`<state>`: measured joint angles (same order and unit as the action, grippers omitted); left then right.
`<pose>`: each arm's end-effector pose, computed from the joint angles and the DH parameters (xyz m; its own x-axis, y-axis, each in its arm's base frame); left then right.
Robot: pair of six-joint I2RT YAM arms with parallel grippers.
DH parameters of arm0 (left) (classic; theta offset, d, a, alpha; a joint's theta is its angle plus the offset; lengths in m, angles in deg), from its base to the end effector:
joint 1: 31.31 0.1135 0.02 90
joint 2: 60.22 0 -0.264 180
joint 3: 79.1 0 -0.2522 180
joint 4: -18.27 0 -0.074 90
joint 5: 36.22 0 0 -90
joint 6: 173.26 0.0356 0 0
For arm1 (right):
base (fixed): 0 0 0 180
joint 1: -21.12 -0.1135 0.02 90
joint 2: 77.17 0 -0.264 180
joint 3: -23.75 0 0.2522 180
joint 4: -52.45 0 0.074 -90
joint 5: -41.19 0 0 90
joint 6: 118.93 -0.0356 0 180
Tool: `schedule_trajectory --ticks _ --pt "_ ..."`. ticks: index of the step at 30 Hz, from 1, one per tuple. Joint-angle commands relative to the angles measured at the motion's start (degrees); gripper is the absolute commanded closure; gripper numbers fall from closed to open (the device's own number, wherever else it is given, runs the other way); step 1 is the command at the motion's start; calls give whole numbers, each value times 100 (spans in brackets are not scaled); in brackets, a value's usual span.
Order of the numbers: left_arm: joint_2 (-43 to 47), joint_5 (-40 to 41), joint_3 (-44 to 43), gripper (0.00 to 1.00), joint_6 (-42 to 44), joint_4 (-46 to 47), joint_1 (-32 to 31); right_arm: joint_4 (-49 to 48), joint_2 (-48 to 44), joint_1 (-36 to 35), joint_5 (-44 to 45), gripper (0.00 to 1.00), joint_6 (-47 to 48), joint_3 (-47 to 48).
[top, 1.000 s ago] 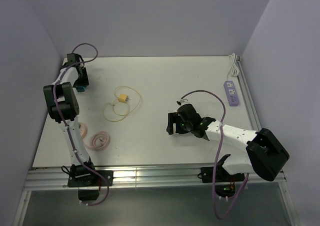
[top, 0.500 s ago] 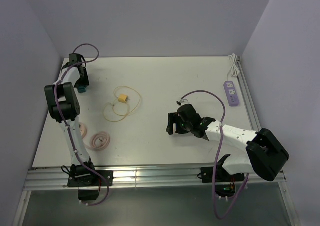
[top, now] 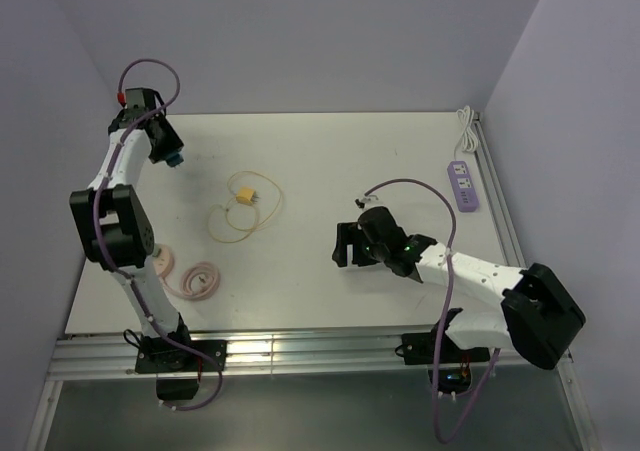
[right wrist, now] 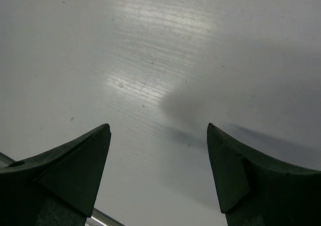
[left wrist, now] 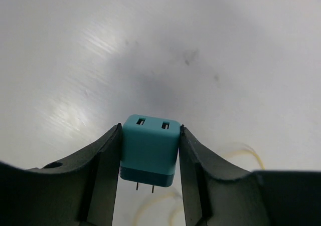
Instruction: Insert the plug
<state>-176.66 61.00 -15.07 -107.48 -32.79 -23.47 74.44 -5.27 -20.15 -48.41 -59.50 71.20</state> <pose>0.4529 0.0669 0.2622 -0.6201 -0.4962 -0.6077 -0.5122 0.8427 -0.1655 0.1829 0.1602 0.1806 -0.8026 -0.0277 -0.5959 -0.2878 0.8930 0.3461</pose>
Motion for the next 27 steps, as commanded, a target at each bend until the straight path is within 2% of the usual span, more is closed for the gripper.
schedule_trajectory --ticks 1,6,7,11,16,19,23,27 --pt "1146 -713 885 100 -1320 301 -317 -330 -544 -3 4 16 51 -81" --pt "2273 -1344 2570 100 -2340 1311 -1115 -805 -1818 -21 135 16 51 -599" --pt "2580 -1494 2792 100 -2463 1704 -1213 -797 -2002 -12 214 16 60 -662" --pt "3171 -1979 3523 100 -3139 2305 -1661 -1068 -2706 -21 215 16 103 -864" --pt "3620 -2312 3945 100 -3772 2701 -2241 -1306 -2901 -21 153 15 156 -944" --pt "3716 -2619 4183 100 -3940 3333 -2690 -1516 -2848 -21 126 15 183 -952" --pt "3638 -2945 4700 100 -4195 4578 -3243 -1711 -2594 -30 232 15 156 -865" --pt "3147 -3296 4816 100 -4310 5196 -3569 -1833 -2418 -30 179 11 262 -741"
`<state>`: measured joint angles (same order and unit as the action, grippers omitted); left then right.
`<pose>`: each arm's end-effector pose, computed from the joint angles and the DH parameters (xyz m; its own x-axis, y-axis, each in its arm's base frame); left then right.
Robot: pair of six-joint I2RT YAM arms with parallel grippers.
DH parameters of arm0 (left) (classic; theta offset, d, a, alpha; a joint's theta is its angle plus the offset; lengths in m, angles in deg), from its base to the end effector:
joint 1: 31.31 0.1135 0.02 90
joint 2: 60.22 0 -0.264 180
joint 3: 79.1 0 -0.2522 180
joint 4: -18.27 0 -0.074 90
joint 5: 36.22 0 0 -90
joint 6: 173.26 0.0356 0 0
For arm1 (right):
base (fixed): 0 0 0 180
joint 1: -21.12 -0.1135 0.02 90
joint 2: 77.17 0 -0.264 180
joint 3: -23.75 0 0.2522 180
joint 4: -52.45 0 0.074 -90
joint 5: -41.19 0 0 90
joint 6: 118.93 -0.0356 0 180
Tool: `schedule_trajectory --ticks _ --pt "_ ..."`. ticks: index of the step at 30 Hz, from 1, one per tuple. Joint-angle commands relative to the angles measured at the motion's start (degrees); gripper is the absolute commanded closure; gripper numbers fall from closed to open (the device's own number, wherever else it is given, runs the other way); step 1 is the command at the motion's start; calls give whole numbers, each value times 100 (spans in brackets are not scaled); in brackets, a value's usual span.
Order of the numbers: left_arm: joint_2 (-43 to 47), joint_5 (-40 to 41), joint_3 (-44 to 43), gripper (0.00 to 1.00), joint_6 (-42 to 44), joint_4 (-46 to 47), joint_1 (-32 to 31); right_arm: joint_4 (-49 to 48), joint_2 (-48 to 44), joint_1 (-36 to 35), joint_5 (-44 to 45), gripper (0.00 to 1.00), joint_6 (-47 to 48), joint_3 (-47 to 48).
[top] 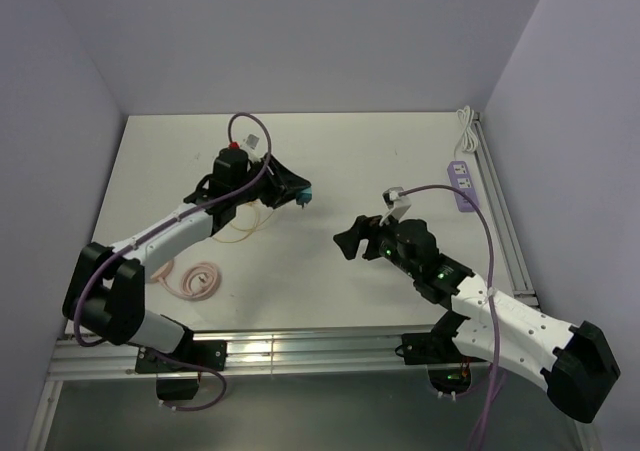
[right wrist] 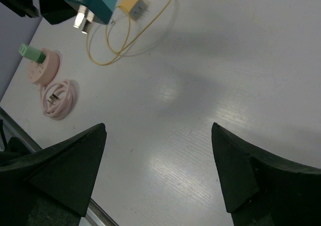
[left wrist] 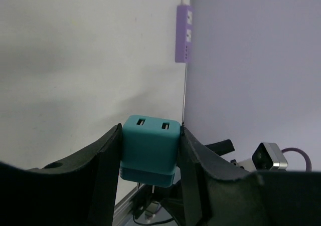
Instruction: Insert the plug
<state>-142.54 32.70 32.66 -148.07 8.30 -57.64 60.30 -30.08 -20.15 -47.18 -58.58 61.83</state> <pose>0.2876 -0.1566 0.2701 -0.7963 -0.5480 -0.2560 -0.0291 0.4575 -0.8887 0.1466 0.1273 0.2356 -0.5055 0.2143 -0.8358 -0.4474 0.7632 0.4663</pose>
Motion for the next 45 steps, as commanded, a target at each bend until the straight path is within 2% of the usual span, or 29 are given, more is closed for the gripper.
schedule_trajectory --ticks 1,2,5,12,16,22,29,33,37,41,45 --pt "-388 -554 16 100 -233 1123 -197 -576 98 -30 83 8 231 188" --pt "-494 -651 -80 100 -224 1124 -267 -691 142 -30 101 1 275 118" --pt "-828 -906 -142 100 -251 1229 -329 -1052 405 -38 162 0 442 29" --pt "-926 -1197 -1 100 -260 1423 -338 -577 1091 -30 382 0 -93 653" --pt "-829 -1135 25 100 -198 1387 -338 -1182 952 -38 338 0 -164 434" --pt "-785 -1179 78 100 -408 1537 -329 -1738 626 -65 399 2 152 188" --pt "-1066 -1144 -45 100 -1032 1256 -329 -1509 1003 -153 812 9 152 574" --pt "-1084 -977 16 100 -1410 1019 -329 -1562 1127 -232 962 12 126 653" --pt "-1040 -240 -220 100 -1604 334 -434 -1439 1241 -355 1471 14 21 706" --pt "-1049 332 -607 100 -1578 -640 -663 -1492 1338 -372 1463 17 -23 715" --pt "-1066 473 -625 100 -1726 -564 -734 -1623 1408 -451 1533 19 -41 662"
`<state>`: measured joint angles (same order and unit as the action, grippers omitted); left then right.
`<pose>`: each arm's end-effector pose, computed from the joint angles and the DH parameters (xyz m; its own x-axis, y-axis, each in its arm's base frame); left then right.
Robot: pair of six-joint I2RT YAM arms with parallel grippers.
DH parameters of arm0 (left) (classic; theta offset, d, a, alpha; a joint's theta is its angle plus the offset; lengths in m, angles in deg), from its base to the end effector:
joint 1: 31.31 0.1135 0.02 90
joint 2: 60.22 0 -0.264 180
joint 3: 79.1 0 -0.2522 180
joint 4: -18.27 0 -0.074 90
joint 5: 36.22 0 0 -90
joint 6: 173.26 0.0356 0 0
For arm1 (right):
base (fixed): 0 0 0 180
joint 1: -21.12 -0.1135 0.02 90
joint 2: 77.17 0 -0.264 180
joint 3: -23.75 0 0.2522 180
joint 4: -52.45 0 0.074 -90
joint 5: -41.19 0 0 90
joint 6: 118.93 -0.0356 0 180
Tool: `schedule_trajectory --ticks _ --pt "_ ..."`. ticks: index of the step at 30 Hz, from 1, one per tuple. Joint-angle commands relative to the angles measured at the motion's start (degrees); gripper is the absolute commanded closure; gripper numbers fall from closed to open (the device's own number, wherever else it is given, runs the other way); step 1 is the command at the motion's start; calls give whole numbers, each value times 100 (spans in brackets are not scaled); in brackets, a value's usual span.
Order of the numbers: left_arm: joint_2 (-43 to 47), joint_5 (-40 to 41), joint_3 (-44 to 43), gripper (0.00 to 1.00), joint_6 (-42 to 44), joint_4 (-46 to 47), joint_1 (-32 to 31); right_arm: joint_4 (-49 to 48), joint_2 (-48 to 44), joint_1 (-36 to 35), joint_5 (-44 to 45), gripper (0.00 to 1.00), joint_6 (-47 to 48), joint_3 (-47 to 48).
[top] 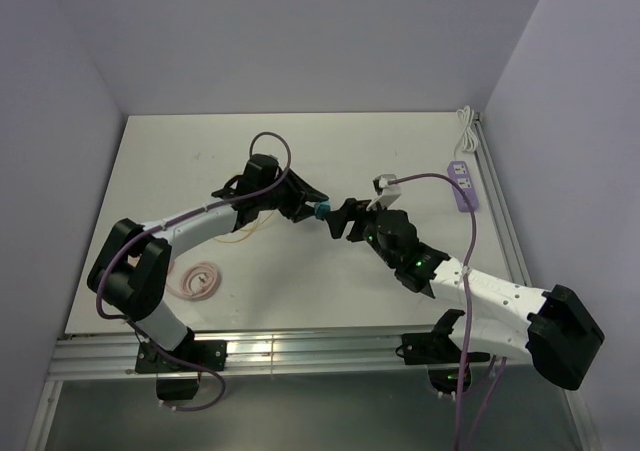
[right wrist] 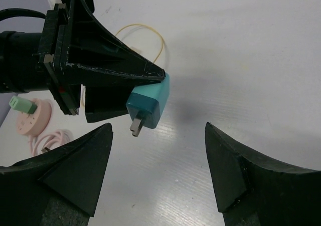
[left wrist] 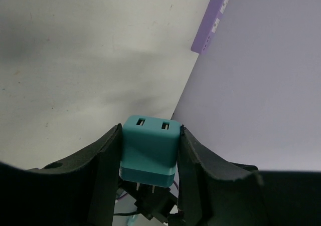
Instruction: Insert the plug
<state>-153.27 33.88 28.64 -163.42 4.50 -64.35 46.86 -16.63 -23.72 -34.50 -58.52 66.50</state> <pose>0.2938 -0.2055 0.2266 -0.8179 -0.5732 0.0495 -0.3408 0.4133 -0.8444 0.1738 0.1604 0.2434 -0.3831 0.2938 -0.8757 -0.3712 0.8192 0.4372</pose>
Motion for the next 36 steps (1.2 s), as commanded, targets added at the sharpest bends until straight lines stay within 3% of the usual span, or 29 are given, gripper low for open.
schedule_trajectory --ticks 1,5,14,22,36 --pt "-2 381 -241 100 -219 -183 -80 -314 125 -104 283 20 -56 194" --pt "-46 627 -425 100 -167 -341 -185 -358 204 -165 406 20 -109 186" --pt "-230 364 -513 100 -290 -166 -326 -508 459 -244 450 21 -232 177" --pt "-362 109 -496 100 -307 159 -467 -446 617 -253 415 33 -267 229" --pt "-529 -365 -417 100 -456 607 -520 -271 828 -253 442 43 -267 352"
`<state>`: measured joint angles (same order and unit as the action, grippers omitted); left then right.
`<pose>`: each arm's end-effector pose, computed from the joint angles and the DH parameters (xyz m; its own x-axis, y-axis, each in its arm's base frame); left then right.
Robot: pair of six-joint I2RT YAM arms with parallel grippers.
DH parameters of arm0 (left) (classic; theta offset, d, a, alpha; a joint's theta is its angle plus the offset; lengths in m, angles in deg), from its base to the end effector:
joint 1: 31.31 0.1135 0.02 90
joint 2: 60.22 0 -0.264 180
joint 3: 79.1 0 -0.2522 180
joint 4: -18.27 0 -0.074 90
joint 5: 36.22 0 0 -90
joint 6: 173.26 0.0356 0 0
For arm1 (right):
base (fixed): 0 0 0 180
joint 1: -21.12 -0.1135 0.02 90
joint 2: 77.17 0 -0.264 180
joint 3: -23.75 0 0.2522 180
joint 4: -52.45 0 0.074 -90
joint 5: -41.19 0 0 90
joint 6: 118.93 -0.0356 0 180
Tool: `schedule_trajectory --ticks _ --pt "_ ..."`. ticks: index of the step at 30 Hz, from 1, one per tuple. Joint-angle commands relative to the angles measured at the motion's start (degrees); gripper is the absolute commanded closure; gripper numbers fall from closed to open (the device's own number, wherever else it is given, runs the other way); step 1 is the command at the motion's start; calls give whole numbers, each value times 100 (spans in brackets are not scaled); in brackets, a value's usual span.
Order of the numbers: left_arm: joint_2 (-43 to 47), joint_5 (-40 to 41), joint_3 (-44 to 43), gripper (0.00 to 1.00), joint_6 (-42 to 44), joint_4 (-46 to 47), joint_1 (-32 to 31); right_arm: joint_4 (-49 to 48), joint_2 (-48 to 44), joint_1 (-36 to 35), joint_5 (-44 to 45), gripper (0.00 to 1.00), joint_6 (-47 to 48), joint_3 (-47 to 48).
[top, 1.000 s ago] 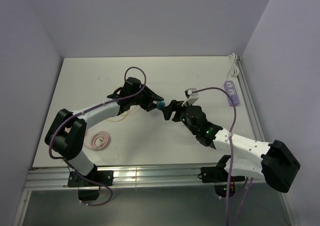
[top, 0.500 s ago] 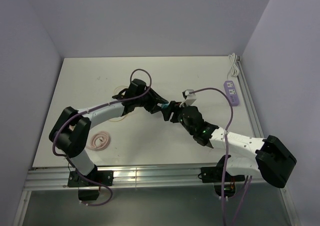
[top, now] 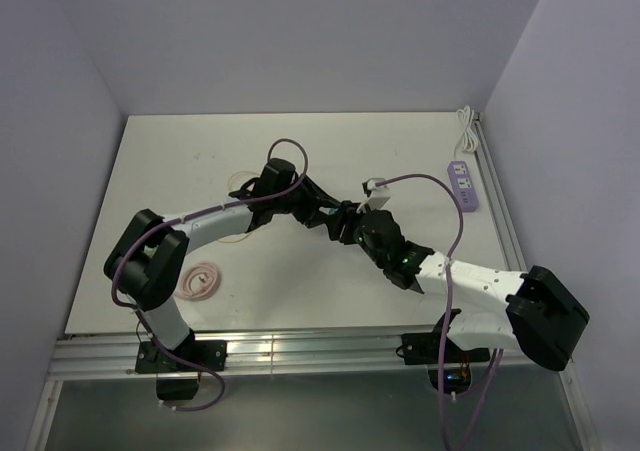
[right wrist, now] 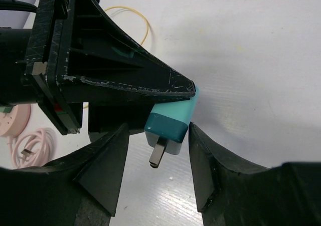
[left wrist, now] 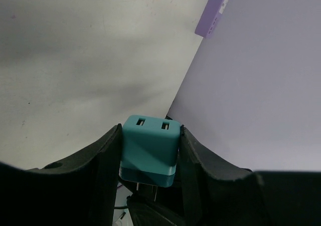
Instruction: Insert the plug
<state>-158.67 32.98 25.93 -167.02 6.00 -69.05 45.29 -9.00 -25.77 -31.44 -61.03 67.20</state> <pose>0.2905 -0.2409 0.2115 -0.8456 -0.5207 0.1180 -0.3723 0.4167 -0.8293 0.1813 0.1781 0.2205 -0.4416 0.2704 -0.8555 -0.3159 0.8456 0.4303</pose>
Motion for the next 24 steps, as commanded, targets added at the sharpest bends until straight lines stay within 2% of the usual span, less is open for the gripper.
schedule_trajectory --ticks 1,13,17,20,23,24 --pt "2 -276 -146 100 -96 474 -67 -105 66 -57 127 43 -16 283" --pt "-200 -768 -84 100 -140 905 -76 27 101 -57 337 46 -42 318" --pt "-244 -873 -40 100 -140 949 -85 115 118 -57 434 50 -42 344" --pt "-253 -891 -40 100 -149 949 -76 106 101 -57 452 57 -16 344" --pt "-253 -900 -66 100 -105 931 -76 124 101 -57 417 73 19 362" --pt "-262 -909 -84 100 -96 905 -85 159 101 -57 408 86 28 379"
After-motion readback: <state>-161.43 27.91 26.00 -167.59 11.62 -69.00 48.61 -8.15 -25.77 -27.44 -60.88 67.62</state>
